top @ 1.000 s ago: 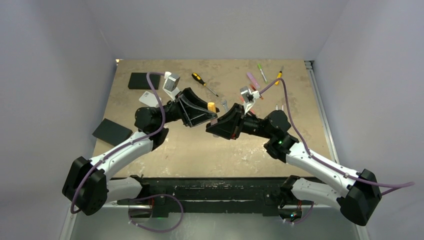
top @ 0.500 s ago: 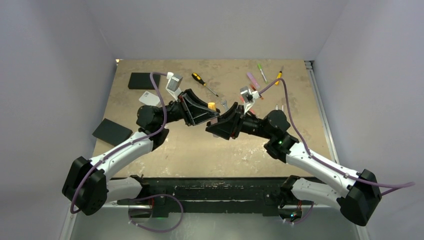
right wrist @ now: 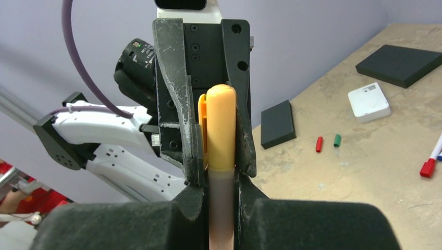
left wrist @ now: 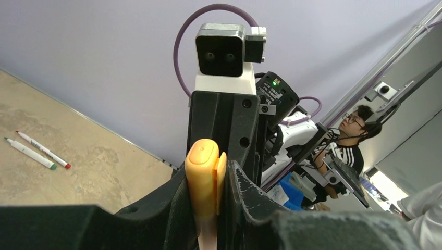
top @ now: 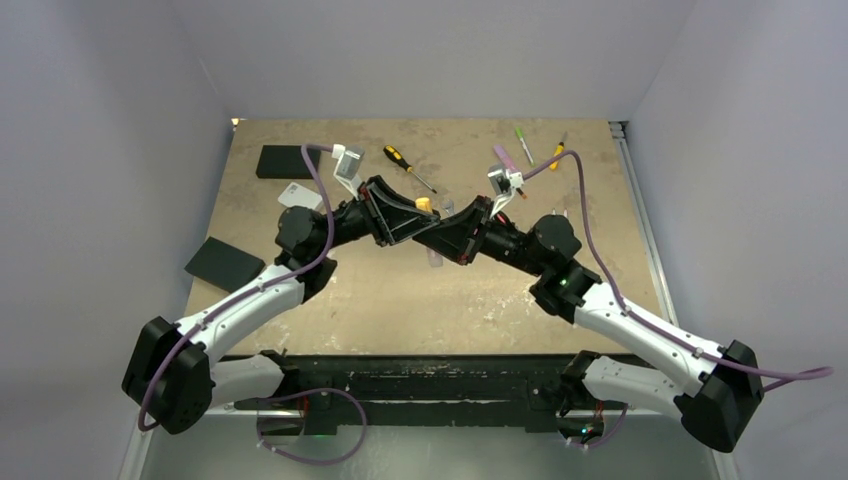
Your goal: Open the pen caps
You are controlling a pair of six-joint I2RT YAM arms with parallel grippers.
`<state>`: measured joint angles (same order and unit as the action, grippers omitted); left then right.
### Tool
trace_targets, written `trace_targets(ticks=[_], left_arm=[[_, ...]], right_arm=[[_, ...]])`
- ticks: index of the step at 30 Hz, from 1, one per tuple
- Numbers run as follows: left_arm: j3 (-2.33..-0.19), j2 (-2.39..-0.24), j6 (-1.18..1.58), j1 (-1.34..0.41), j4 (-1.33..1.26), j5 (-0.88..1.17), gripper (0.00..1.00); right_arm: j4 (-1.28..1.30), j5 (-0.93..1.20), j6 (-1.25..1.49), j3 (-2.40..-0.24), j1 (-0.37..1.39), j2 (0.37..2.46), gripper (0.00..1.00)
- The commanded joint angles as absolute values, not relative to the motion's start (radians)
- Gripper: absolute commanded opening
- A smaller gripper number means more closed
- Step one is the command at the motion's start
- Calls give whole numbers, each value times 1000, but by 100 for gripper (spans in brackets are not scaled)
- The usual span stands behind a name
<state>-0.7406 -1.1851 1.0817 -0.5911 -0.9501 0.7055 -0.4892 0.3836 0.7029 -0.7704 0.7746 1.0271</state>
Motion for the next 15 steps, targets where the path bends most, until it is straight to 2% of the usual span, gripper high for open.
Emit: trace_targets(ticks=[1,4,5,6,9,15], left_arm=[[-762,-1151,1055,-598,-954,704,0],[-772,-1137,1022,-598,-896,673,32],[-772,-1130,1012,-598,-883,656,40],[-773,-1126,1006,-598,-875,641,42],[-779,-1130,1018,-597,-897,627,37],[-782,-1184,1090,-598,-1007,656,2]], right_arm=[[-517,315,708,-805,767,1033,0],[-508,310,702,-794,767,1020,0],[-506,306,700,-787,767,1013,0],[-502,307,697,-780,766,1007,0],[-495,306,695,-771,767,992,0],[-514,309,705,-746,766,988,0]])
